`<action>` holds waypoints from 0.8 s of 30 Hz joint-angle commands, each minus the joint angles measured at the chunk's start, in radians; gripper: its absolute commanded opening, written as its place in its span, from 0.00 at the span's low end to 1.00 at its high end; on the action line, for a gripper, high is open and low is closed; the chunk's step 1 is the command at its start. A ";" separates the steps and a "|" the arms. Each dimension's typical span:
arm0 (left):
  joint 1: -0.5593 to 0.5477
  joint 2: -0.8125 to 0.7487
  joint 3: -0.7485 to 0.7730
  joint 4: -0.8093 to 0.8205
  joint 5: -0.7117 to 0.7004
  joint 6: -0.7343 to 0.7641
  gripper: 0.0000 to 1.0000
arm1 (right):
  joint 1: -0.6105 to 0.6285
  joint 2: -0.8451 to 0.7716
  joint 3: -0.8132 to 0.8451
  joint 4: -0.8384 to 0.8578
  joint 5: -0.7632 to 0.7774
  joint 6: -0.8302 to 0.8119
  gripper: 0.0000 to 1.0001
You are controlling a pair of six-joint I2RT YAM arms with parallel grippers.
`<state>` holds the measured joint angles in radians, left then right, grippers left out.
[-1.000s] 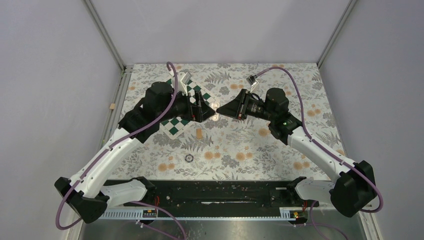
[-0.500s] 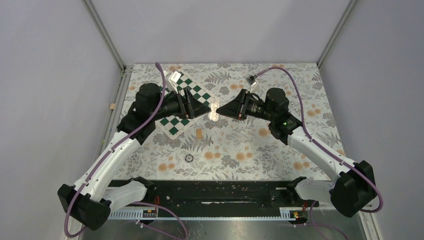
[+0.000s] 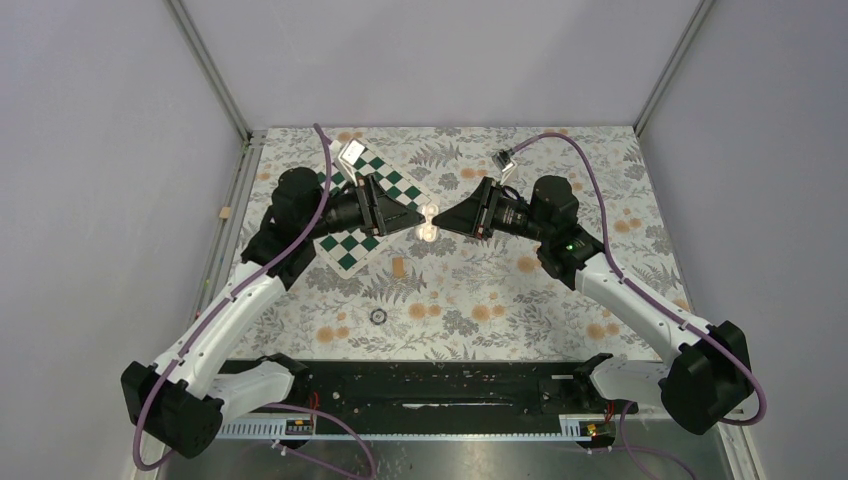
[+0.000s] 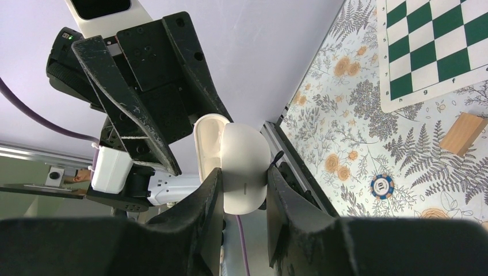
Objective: Insert the wireless bluetooth earbuds into the charging case
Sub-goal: Adjust the charging case.
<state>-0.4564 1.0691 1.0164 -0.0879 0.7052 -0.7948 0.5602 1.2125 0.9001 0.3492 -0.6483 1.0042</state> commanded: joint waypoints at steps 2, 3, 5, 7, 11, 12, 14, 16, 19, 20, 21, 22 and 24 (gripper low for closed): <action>0.007 0.005 -0.010 0.101 0.043 -0.033 0.45 | 0.009 -0.021 0.011 0.056 -0.018 0.012 0.00; 0.007 0.007 -0.010 0.094 0.041 -0.028 0.46 | 0.008 -0.022 0.011 0.057 -0.018 0.012 0.00; 0.007 0.009 -0.008 0.090 0.038 -0.019 0.45 | 0.009 -0.023 0.013 0.057 -0.019 0.013 0.00; 0.007 0.009 -0.015 0.089 0.038 -0.018 0.41 | 0.008 -0.022 0.013 0.056 -0.019 0.012 0.00; 0.008 0.011 -0.020 0.090 0.041 -0.015 0.35 | 0.008 -0.021 0.011 0.058 -0.017 0.012 0.00; 0.008 0.012 -0.020 0.090 0.045 -0.011 0.37 | 0.009 -0.020 0.010 0.061 -0.018 0.014 0.00; 0.011 0.014 -0.024 0.090 0.051 -0.006 0.41 | 0.009 -0.022 0.008 0.060 -0.017 0.014 0.00; 0.016 0.013 -0.030 0.095 0.061 -0.013 0.43 | 0.009 -0.021 0.008 0.060 -0.016 0.014 0.00; 0.019 0.016 -0.034 0.102 0.068 -0.018 0.43 | 0.009 -0.023 0.009 0.062 -0.016 0.014 0.00; 0.019 0.018 -0.033 0.099 0.068 -0.016 0.43 | 0.009 -0.023 0.011 0.062 -0.016 0.015 0.00; 0.020 0.017 -0.033 0.097 0.068 -0.015 0.43 | 0.008 -0.023 0.010 0.063 -0.016 0.014 0.00; 0.019 0.017 -0.034 0.096 0.067 -0.015 0.41 | 0.009 -0.023 0.011 0.062 -0.017 0.014 0.00; 0.020 0.017 -0.037 0.098 0.063 -0.019 0.36 | 0.009 -0.024 0.011 0.062 -0.016 0.014 0.00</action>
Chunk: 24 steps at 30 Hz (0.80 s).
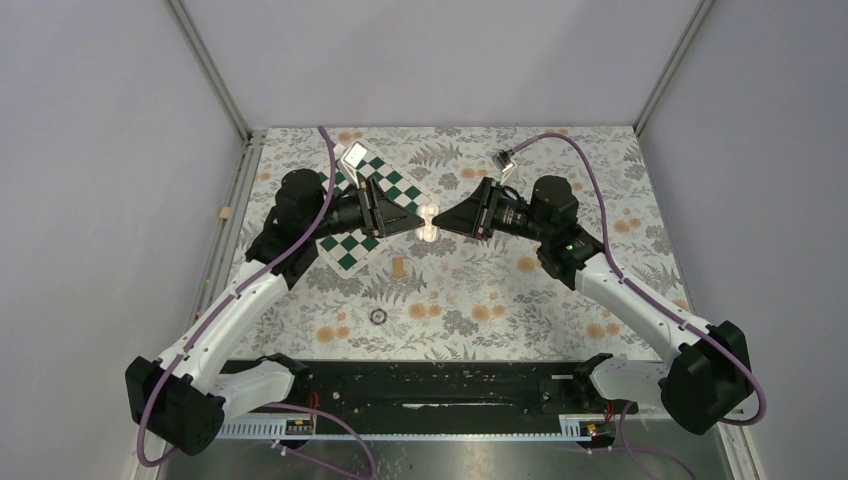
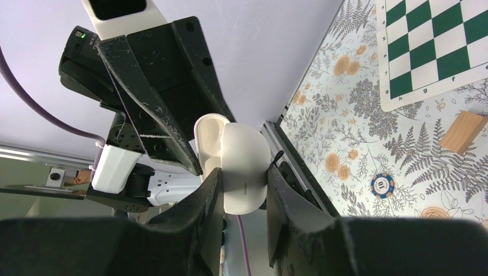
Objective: Insert the wireless bluetooth earbuds into the charging case
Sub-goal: Adjust the charging case.
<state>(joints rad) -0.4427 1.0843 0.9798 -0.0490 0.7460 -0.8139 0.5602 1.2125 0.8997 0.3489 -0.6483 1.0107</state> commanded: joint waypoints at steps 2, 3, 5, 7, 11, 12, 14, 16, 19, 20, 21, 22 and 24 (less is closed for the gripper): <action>0.007 -0.001 -0.005 0.071 0.022 -0.009 0.34 | 0.008 -0.022 0.010 0.062 -0.016 0.008 0.00; 0.009 -0.001 -0.008 0.081 0.025 -0.017 0.34 | 0.009 -0.021 0.009 0.064 -0.016 0.009 0.00; 0.010 -0.002 -0.014 0.107 0.038 -0.034 0.38 | 0.009 -0.019 0.007 0.067 -0.016 0.013 0.00; 0.014 -0.002 -0.021 0.138 0.058 -0.054 0.46 | 0.009 -0.018 0.007 0.067 -0.016 0.012 0.00; 0.027 0.005 -0.042 0.196 0.104 -0.091 0.48 | 0.009 -0.019 0.010 0.064 -0.016 0.011 0.00; 0.031 0.007 -0.047 0.209 0.113 -0.098 0.48 | 0.008 -0.019 0.011 0.064 -0.017 0.011 0.00; 0.041 0.012 -0.073 0.263 0.139 -0.132 0.45 | 0.008 -0.018 0.012 0.064 -0.016 0.012 0.00; 0.052 0.017 -0.105 0.354 0.167 -0.189 0.44 | 0.009 -0.017 0.012 0.065 -0.018 0.012 0.00; 0.071 0.028 -0.139 0.471 0.203 -0.273 0.45 | 0.009 -0.010 0.010 0.080 -0.033 0.019 0.00; 0.075 0.032 -0.141 0.488 0.210 -0.290 0.46 | 0.009 -0.005 0.010 0.087 -0.040 0.023 0.00; 0.078 0.034 -0.142 0.499 0.217 -0.296 0.48 | 0.008 -0.003 0.010 0.096 -0.047 0.028 0.00; 0.078 0.036 -0.140 0.504 0.223 -0.297 0.50 | 0.009 0.000 0.011 0.106 -0.057 0.032 0.00; 0.079 0.035 -0.138 0.506 0.232 -0.297 0.53 | 0.007 0.008 0.016 0.122 -0.076 0.039 0.00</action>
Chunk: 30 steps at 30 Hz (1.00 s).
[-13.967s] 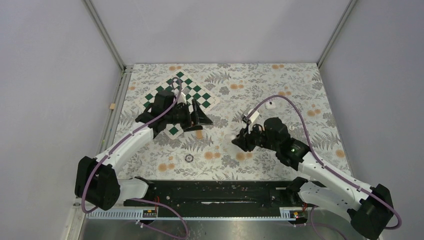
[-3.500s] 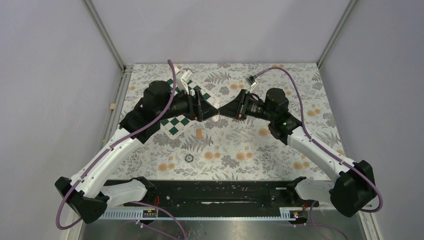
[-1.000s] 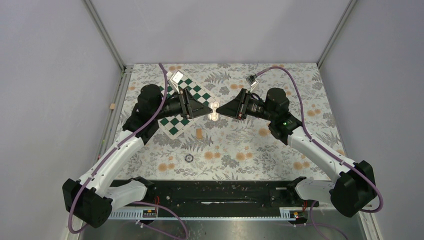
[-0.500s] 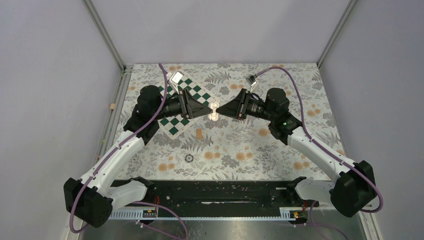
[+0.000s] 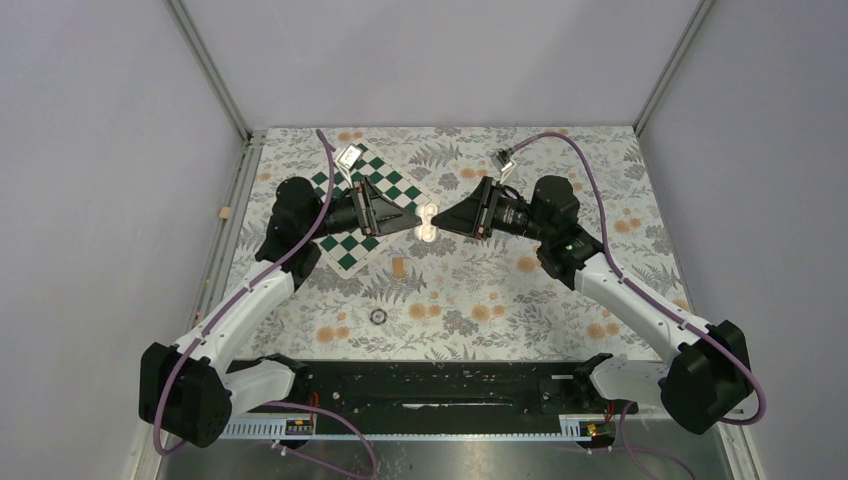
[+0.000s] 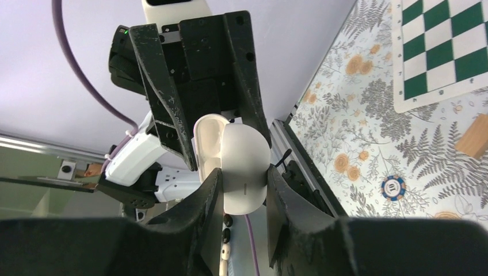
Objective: Insert the wireless bluetooth earbuds into the charging case
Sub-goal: Adjust the charging case.
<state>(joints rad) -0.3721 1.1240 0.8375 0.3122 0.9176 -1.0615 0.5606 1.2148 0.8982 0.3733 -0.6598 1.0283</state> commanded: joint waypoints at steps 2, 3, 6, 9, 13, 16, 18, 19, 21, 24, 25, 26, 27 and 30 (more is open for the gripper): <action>0.014 -0.008 0.005 0.147 0.066 -0.051 0.54 | 0.008 0.018 0.024 0.118 -0.089 0.037 0.00; 0.015 -0.009 0.003 0.156 0.069 -0.057 0.53 | 0.009 0.024 0.026 0.131 -0.103 0.042 0.00; 0.021 -0.009 -0.010 0.212 0.082 -0.094 0.49 | 0.007 0.053 0.030 0.189 -0.154 0.085 0.00; 0.026 -0.008 -0.017 0.251 0.098 -0.127 0.47 | 0.007 0.080 0.037 0.221 -0.183 0.114 0.00; 0.028 -0.015 -0.017 0.242 0.100 -0.127 0.47 | 0.007 0.079 0.038 0.208 -0.175 0.105 0.00; 0.029 -0.018 -0.017 0.226 0.103 -0.117 0.47 | 0.004 0.078 0.036 0.204 -0.169 0.104 0.00; 0.030 -0.019 -0.020 0.226 0.104 -0.120 0.47 | -0.001 0.078 0.031 0.205 -0.161 0.105 0.00; 0.030 -0.020 -0.022 0.228 0.104 -0.121 0.47 | -0.005 0.077 0.028 0.207 -0.157 0.107 0.00; 0.029 -0.020 -0.022 0.229 0.109 -0.125 0.47 | -0.010 0.076 0.021 0.209 -0.153 0.109 0.00; 0.029 -0.016 -0.024 0.231 0.117 -0.130 0.47 | -0.013 0.076 0.018 0.208 -0.147 0.110 0.00; 0.029 -0.015 -0.025 0.230 0.117 -0.132 0.45 | -0.013 0.075 0.018 0.208 -0.147 0.110 0.00; 0.029 -0.014 -0.027 0.231 0.119 -0.132 0.44 | -0.013 0.077 0.018 0.208 -0.147 0.110 0.00; 0.029 -0.010 -0.028 0.231 0.119 -0.132 0.43 | -0.013 0.077 0.018 0.208 -0.147 0.110 0.00; 0.029 -0.007 -0.033 0.230 0.121 -0.133 0.43 | -0.013 0.075 0.018 0.207 -0.146 0.110 0.00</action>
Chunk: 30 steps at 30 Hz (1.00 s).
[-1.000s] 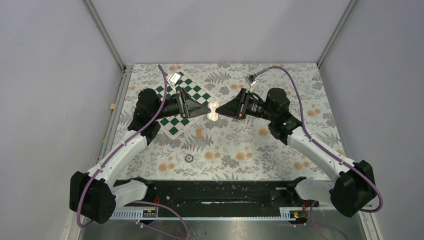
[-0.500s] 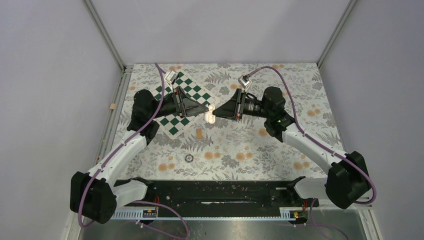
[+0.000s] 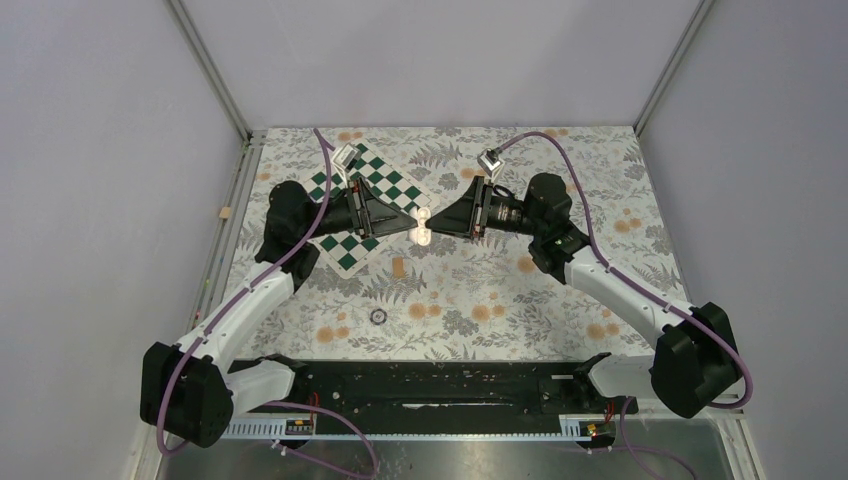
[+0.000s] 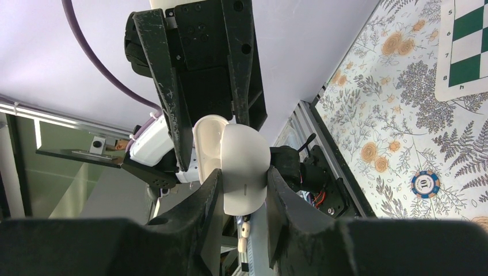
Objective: Insert the wireless bluetooth earbuds into the charging case
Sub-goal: Adjust the charging case.
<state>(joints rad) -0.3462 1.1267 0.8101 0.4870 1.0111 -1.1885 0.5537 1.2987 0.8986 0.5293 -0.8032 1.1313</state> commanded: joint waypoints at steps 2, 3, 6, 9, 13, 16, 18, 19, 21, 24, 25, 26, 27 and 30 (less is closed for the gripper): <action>0.004 -0.008 -0.008 0.059 0.028 -0.009 0.43 | -0.006 -0.009 0.017 0.051 -0.002 0.008 0.00; 0.003 -0.007 -0.008 0.059 0.029 -0.011 0.42 | -0.006 -0.009 0.017 0.051 -0.002 0.007 0.00; 0.004 -0.011 -0.008 0.065 0.029 -0.017 0.40 | -0.006 -0.007 0.016 0.050 -0.001 0.007 0.00; 0.003 -0.009 -0.009 0.072 0.029 -0.026 0.39 | -0.006 -0.007 0.014 0.052 0.001 0.008 0.00; 0.003 -0.007 -0.009 0.078 0.026 -0.037 0.39 | -0.006 -0.006 0.011 0.051 0.004 0.009 0.00; 0.004 0.000 -0.012 0.100 0.036 -0.050 0.48 | -0.008 -0.007 0.010 0.048 0.004 0.006 0.00; 0.003 0.003 -0.015 0.110 0.044 -0.057 0.54 | -0.010 -0.006 0.010 0.047 0.007 0.005 0.00; 0.003 0.004 -0.017 0.114 0.045 -0.060 0.55 | -0.010 -0.006 0.009 0.047 0.006 0.005 0.00; 0.004 0.006 -0.025 0.130 0.049 -0.068 0.53 | -0.014 -0.007 0.008 0.047 0.007 0.005 0.00; 0.003 0.008 -0.031 0.143 0.049 -0.077 0.44 | -0.016 -0.007 0.008 0.046 0.007 0.005 0.00; 0.004 0.010 -0.032 0.145 0.048 -0.078 0.41 | -0.017 -0.009 0.008 0.046 0.006 0.004 0.00; 0.003 0.010 -0.032 0.146 0.047 -0.079 0.38 | -0.017 -0.009 0.009 0.045 0.005 0.005 0.00; 0.004 0.009 -0.032 0.148 0.046 -0.081 0.37 | -0.017 -0.010 0.010 0.044 0.005 0.004 0.00; 0.003 0.010 -0.031 0.148 0.046 -0.082 0.35 | -0.018 -0.009 0.008 0.043 0.007 0.004 0.00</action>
<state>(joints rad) -0.3462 1.1358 0.7761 0.5587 1.0363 -1.2655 0.5430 1.2987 0.8986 0.5289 -0.8017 1.1320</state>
